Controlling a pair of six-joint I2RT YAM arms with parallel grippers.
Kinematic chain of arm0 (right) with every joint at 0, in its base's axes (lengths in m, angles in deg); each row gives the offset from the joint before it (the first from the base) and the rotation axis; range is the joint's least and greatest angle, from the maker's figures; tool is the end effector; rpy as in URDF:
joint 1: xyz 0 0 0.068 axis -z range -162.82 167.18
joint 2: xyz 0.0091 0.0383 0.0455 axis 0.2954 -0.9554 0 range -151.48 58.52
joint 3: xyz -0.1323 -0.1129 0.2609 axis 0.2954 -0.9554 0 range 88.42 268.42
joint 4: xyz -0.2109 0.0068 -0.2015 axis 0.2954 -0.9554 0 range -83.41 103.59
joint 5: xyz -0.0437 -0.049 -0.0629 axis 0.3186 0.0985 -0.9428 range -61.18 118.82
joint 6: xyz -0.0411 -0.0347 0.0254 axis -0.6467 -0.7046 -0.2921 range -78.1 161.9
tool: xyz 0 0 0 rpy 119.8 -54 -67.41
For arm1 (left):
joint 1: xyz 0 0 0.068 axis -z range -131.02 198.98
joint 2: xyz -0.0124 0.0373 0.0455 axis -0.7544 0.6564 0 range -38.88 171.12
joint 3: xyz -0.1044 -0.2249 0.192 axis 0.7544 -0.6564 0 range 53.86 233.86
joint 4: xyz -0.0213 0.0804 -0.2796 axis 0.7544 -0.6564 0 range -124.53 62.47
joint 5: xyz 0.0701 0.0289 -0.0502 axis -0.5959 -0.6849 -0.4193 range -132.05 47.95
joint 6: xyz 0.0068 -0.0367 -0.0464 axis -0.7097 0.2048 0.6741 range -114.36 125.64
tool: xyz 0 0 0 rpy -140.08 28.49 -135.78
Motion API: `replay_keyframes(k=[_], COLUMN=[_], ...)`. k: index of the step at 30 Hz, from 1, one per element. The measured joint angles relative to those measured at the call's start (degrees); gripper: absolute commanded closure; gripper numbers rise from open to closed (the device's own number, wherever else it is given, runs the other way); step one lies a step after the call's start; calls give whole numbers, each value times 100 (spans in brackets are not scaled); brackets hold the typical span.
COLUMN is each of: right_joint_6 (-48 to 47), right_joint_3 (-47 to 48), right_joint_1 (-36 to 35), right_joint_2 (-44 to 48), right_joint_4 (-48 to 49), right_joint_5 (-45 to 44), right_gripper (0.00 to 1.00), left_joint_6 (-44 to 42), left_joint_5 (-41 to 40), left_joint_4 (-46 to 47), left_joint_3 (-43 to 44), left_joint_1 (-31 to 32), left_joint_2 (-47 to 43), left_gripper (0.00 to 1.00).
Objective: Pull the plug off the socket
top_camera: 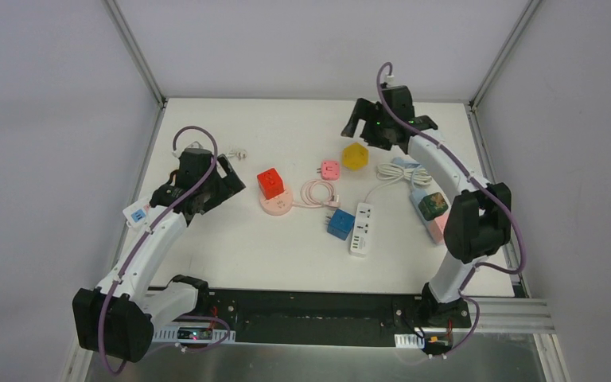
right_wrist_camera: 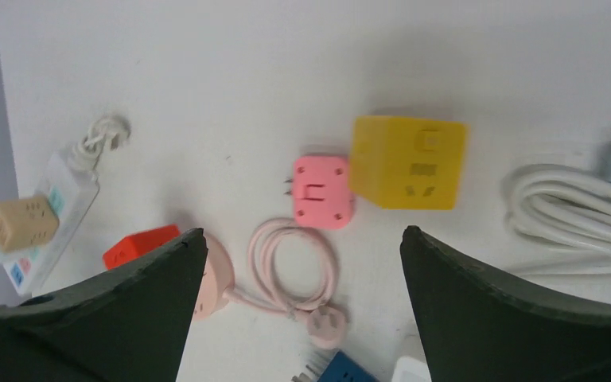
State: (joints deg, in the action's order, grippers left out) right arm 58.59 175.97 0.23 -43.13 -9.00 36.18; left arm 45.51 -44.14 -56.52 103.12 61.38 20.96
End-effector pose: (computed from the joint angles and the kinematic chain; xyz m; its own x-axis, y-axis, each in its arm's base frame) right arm 0.4377 0.1393 0.3339 -0.6586 0.0969 -0.7463 -0.2070 0.9301 0.3035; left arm 0.2349 -0.0502 0.3112 -0.5975 -0.5246 -0.6065 -0.2552 0.8414 -0.4764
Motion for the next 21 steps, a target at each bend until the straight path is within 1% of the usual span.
replay_keyframes(k=[3,7,11,15,18,21], right_joint_6=[-273,-514,-774,-929,-992,-1034], right_joint_3=[0,-2,271,542,629,907], right_joint_1=[-680,-1596,-2413,-2942,-3112,-3178], right_joint_2=[155,140,-157,-599,-833,-1154], right_joint_4=[142,289,157,76,-35,-186], right_joint_5=[-90,-39,-125,-278,-378,-466], right_gripper=[5,5,6,5,5,5], left_joint_6=[52,162,173,319,474,592], left_joint_5=[-96,-232,-201,-186,-184,-76], left_joint_4=[96,181,195,103,-35,-79], left_joint_3=[-90,-273,-332,-332,-334,-334], left_joint_1=[0,-2,-2,-2,-2,-2], left_joint_2=[-76,-275,-361,-236,-39,188], left_gripper=[13,13,14,14,14,14])
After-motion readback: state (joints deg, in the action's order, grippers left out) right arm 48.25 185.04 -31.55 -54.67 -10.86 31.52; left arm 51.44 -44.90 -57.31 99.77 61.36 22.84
